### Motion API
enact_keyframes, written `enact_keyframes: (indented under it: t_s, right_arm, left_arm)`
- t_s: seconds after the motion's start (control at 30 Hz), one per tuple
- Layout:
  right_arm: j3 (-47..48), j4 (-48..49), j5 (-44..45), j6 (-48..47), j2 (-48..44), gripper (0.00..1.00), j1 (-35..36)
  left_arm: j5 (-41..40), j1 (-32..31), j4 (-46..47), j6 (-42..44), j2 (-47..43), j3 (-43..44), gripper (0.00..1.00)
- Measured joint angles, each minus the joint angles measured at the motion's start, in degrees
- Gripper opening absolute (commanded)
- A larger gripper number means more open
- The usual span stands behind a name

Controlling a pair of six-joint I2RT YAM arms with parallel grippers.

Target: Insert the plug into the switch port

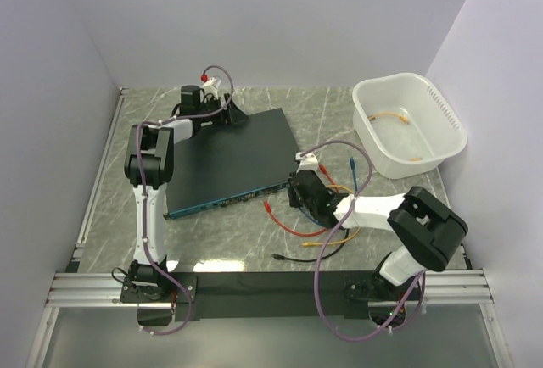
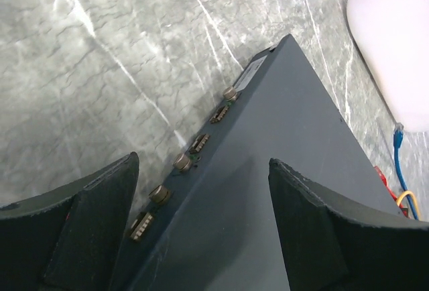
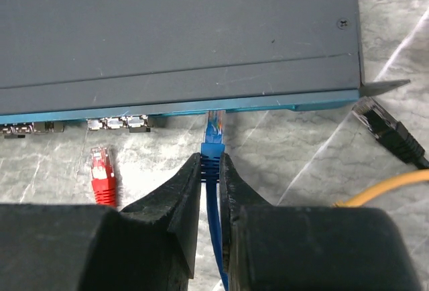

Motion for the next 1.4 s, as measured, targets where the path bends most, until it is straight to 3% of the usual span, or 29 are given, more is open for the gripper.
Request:
enact_keyframes:
  t_s: [0.33,1.4]
  right_arm:
    - [-0.76,1.51,5.62,0.98,-1.51,0.0,2.99]
    - [2.21,1.75,10.78,0.59,4.85,0.0,5.27]
  left_arm:
    - [-0.11,2.4,-0.42,-2.34,-1.53,-2.29,0.83]
    - [2.27,3.63,0.57,-5.68,-1.11,-2.21,0.81]
